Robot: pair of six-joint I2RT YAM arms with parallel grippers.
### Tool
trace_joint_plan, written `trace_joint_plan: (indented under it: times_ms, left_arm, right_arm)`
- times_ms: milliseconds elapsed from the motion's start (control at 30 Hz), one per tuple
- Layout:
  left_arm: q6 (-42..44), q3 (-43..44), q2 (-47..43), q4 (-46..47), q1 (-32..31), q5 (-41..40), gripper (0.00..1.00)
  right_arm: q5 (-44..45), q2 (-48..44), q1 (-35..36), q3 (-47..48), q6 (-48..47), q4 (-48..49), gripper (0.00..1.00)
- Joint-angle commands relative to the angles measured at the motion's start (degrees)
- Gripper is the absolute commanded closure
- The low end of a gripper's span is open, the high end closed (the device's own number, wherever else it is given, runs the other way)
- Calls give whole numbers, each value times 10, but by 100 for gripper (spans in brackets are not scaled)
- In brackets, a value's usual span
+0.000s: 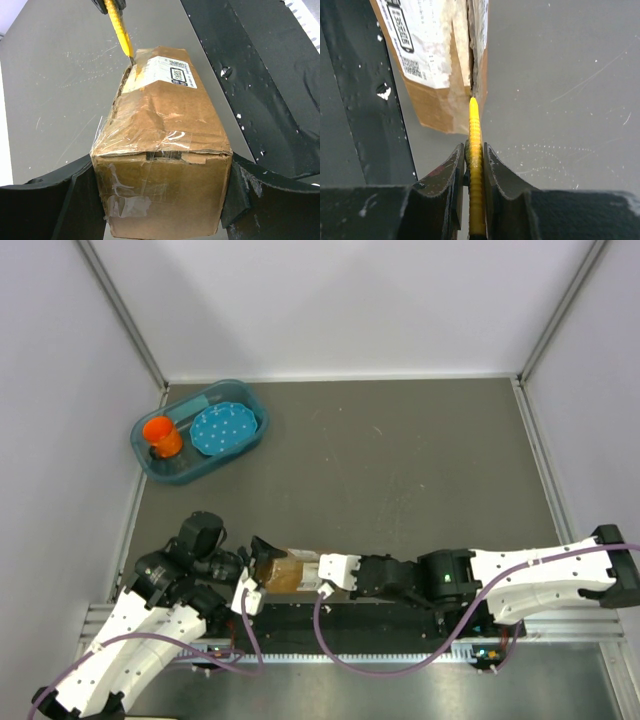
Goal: Unpack the express box
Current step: Cut the express box at the center of the board.
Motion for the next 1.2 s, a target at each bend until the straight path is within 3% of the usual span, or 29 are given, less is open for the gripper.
trace_joint_plan:
  times_ms: [0, 300, 533, 1167]
  left_arm:
    - [-19, 4, 7, -55, -3, 22, 54]
    - [-21, 7, 8, -55, -3, 24, 54]
    - [-23, 9, 11, -50, -3, 29, 54]
    - [-26, 10, 9, -46, -3, 33, 54]
  right_arm:
    - [9, -5, -11, 13, 6, -69, 100]
    - [16, -12, -18, 44, 5, -85, 100]
    - [-14, -7, -23, 42, -12, 4, 100]
    - [-39, 94, -31, 65, -39, 42, 96]
